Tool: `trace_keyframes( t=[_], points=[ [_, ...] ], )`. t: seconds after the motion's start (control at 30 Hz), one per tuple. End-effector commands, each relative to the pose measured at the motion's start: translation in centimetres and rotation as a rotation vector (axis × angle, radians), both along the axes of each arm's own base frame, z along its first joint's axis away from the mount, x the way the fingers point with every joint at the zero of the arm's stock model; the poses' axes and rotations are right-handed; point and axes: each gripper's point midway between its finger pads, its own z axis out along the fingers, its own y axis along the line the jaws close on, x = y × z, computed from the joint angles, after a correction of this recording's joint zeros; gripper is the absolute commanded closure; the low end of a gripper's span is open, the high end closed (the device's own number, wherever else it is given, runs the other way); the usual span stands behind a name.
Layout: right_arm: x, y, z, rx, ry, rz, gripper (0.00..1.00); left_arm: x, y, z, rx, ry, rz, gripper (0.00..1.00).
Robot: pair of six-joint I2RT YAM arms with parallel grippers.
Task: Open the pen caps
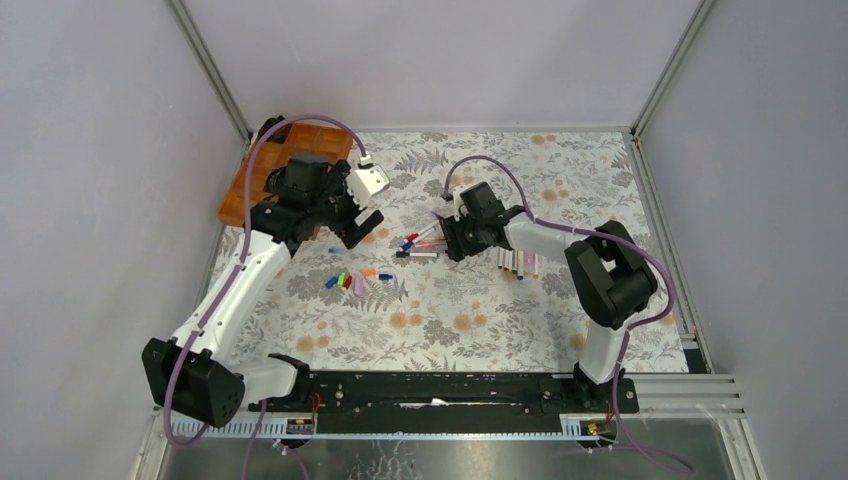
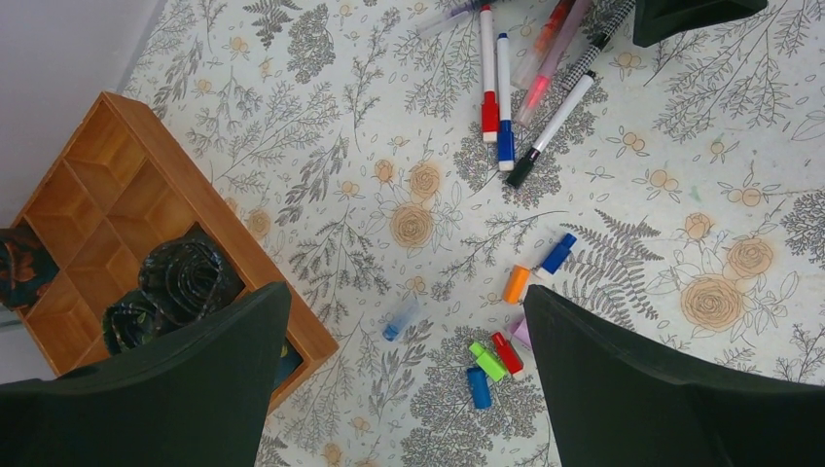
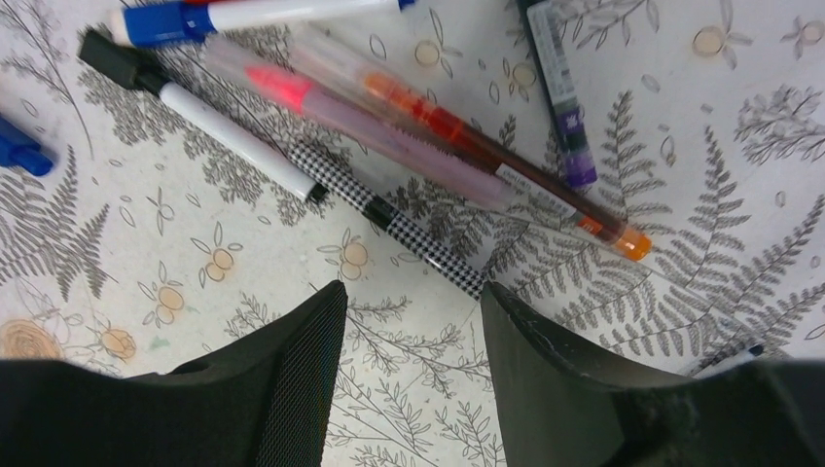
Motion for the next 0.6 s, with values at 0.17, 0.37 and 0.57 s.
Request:
trace_keyframes(
  t=[0.17,0.37,0.57],
  points=[
    [-0.8,-0.3,-0.5,0.033,0.026,0.014,0.4,-0.8,-0.1,-0.1,-0.002,0.021,-0.022,0.02],
    [-1.9,-0.8,-1.1,0.026,0.054,0.013,0.45,-0.7,-0.1,0.5,-0.01,0.006,-0.021,0.02],
    [-3.4,-1.6,-1.6,0.035,0.078,-0.042,0.53,0.2,0.4,1.5,-0.035,-0.026,0.038,0.02]
  ],
)
